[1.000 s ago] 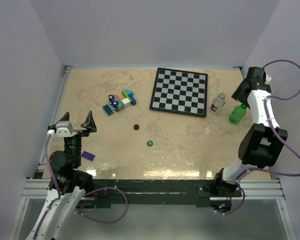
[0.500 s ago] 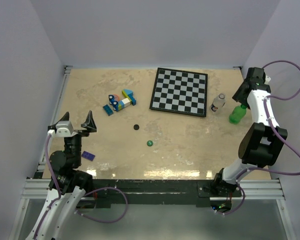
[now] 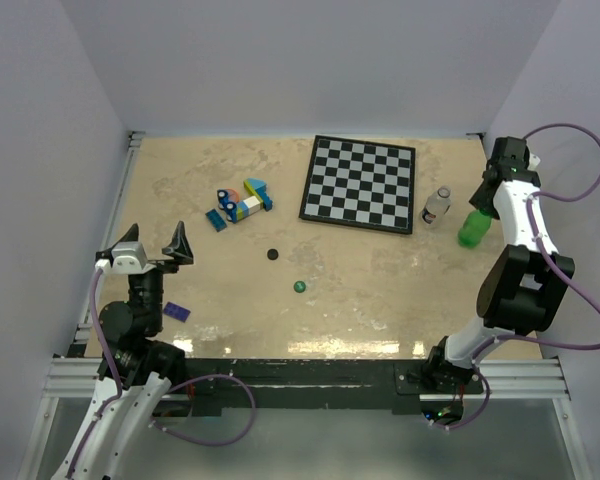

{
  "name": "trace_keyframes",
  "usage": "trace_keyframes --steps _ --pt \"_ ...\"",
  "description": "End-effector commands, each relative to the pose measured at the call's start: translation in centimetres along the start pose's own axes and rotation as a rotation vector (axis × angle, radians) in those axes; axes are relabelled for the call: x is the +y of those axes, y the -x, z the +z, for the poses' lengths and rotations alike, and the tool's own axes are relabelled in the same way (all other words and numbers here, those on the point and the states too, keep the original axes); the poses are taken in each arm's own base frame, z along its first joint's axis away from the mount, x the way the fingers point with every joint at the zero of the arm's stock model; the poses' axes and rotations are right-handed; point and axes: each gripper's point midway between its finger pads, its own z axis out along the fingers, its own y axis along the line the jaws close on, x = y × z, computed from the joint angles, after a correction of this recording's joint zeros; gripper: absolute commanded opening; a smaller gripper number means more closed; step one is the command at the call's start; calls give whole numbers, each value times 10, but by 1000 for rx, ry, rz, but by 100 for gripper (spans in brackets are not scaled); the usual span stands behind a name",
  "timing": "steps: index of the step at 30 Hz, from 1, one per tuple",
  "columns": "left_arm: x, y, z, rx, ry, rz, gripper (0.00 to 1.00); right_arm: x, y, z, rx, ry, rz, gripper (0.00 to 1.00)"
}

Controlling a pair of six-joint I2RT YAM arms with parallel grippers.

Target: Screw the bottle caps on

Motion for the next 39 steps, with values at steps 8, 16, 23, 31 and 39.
trace_keyframes --steps 8,16,23,31,39 --pt "-13 2 3 -12 -64 0 100 -21 44 -54 -175 -29 67 13" --pt "-35 1 8 8 -161 -36 100 -11 95 -136 -433 44 69 4" --pt "-56 -12 16 96 -261 12 100 43 126 -237 -661 356 -44 4" --pt "-109 -24 17 164 -567 79 100 141 72 -319 -672 888 -315 0" --pt "-158 -33 29 293 -793 22 100 197 -21 -340 -521 1218 -508 0"
